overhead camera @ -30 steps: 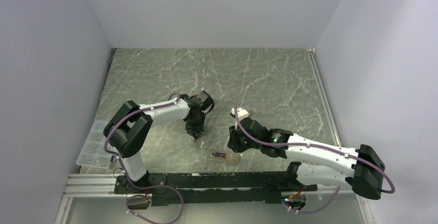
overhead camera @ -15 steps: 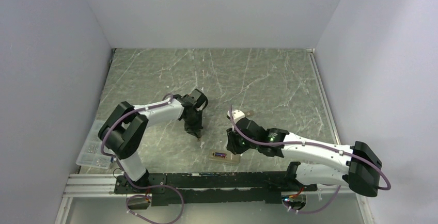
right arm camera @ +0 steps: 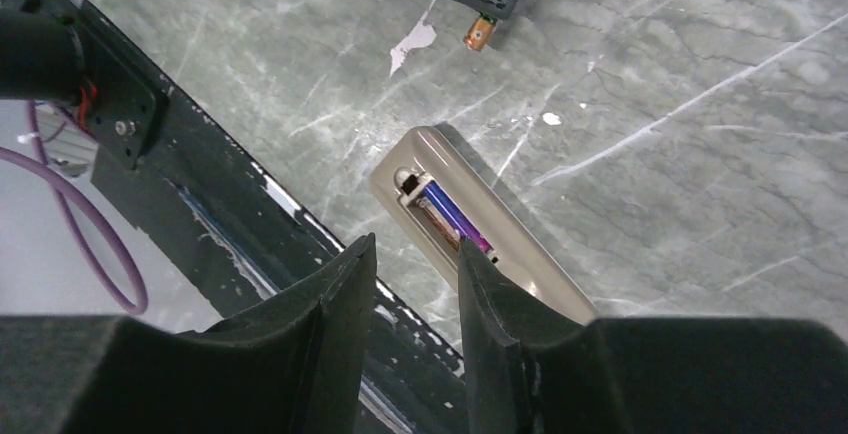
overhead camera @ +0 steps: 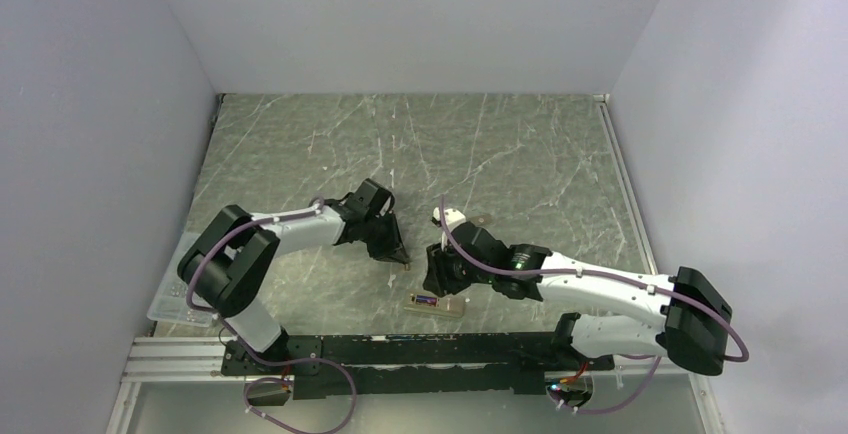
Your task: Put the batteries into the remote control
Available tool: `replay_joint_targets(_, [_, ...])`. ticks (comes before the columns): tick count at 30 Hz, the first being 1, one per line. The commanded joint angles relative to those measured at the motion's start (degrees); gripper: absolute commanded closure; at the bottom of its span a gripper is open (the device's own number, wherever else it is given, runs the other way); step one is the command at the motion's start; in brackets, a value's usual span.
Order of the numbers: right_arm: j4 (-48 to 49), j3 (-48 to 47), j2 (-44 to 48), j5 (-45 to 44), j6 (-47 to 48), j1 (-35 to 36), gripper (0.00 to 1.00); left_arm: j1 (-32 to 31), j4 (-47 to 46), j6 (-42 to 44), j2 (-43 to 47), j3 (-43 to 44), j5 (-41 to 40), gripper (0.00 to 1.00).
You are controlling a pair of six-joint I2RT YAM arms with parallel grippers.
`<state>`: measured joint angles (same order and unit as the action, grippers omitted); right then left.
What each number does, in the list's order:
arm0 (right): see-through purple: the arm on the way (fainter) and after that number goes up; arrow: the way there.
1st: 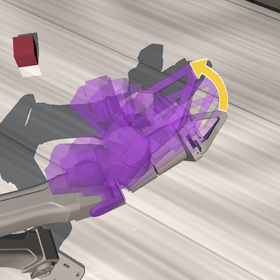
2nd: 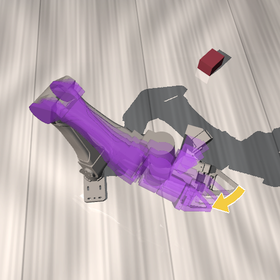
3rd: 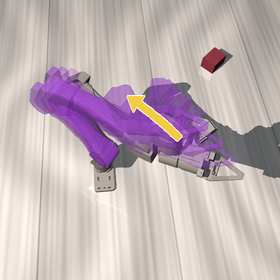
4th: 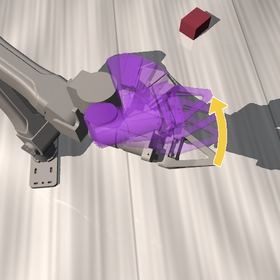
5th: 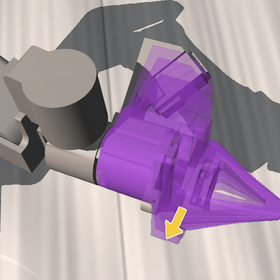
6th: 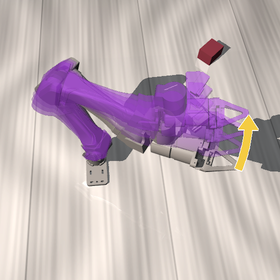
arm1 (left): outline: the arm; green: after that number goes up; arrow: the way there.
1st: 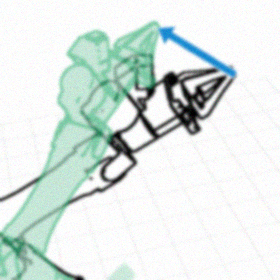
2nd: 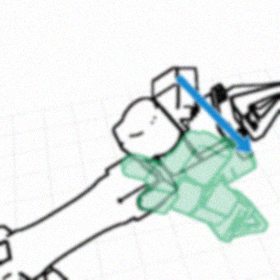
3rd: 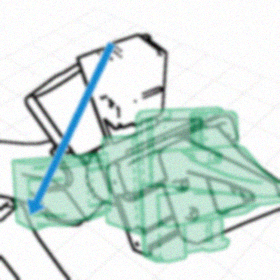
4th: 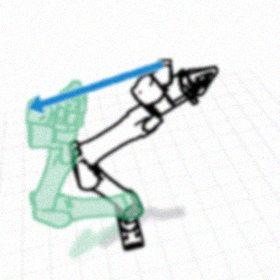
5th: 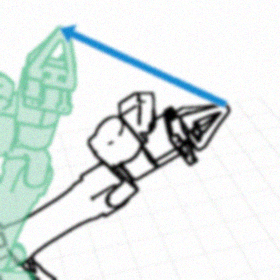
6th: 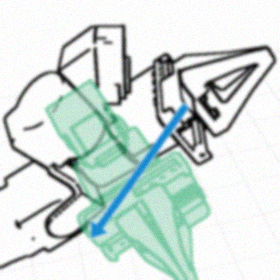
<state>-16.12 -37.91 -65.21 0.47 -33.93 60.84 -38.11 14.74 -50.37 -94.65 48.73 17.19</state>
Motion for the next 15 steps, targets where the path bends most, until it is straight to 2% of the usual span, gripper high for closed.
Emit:
replay_joint_targets(1, [5.23, -2.15, -0.6, 1.62, -4.52, -0.02, 0.62, 0.2, -7.61, -4.9, 5.28, -2.33, 3.31, 1.0])
replay_joint_targets(9, [2.3, -4.68, -2.96, -0.34, -7.35, -0.11, 0.61, 0.41, -13.81, -11.91, 11.33, -7.78, 4.76, 1.0])
replay_joint_targets(15, [2.58, -4.98, -3.14, -2.87, -9.55, -0.36, 0.56, 0.54, -17.11, -15.63, 16.24, -10.56, 4.6, 1.0])
